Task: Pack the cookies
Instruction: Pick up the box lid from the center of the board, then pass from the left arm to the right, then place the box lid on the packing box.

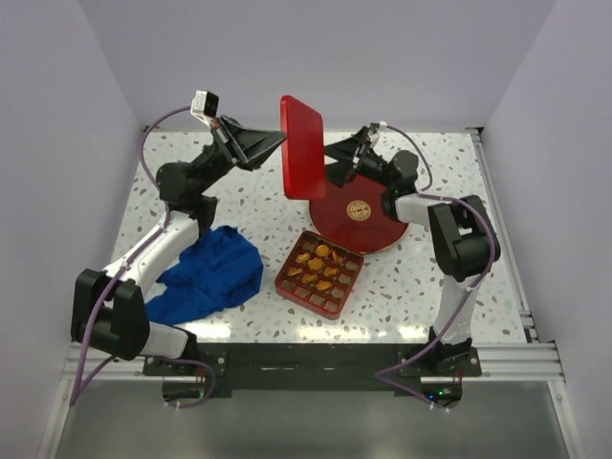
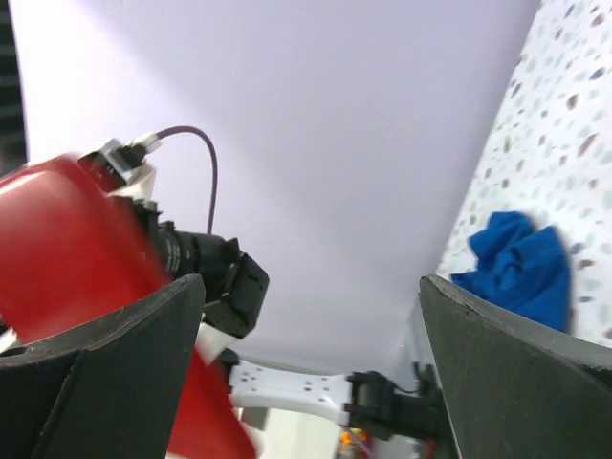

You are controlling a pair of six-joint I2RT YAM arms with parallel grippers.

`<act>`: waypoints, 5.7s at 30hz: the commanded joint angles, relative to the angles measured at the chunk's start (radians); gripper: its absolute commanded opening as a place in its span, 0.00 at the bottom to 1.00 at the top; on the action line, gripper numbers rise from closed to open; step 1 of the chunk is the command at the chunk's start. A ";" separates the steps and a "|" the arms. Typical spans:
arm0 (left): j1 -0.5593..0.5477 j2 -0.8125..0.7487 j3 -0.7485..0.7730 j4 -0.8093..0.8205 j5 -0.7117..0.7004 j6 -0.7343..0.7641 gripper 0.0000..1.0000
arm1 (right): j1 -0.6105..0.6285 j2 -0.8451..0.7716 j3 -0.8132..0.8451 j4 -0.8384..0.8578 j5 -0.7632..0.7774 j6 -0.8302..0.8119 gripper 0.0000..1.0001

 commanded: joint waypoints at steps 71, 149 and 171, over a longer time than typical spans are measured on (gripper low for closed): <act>0.048 -0.117 0.023 0.142 -0.234 -0.124 0.45 | 0.111 -0.318 0.241 0.348 -0.076 0.369 0.27; 0.083 -0.717 -0.352 -1.366 -0.207 1.342 0.82 | 0.274 -0.215 0.573 -2.625 -0.280 -2.247 0.00; 0.082 -0.803 -0.473 -1.479 -0.176 1.276 0.80 | 0.288 -0.093 0.494 -2.769 -0.142 -2.434 0.00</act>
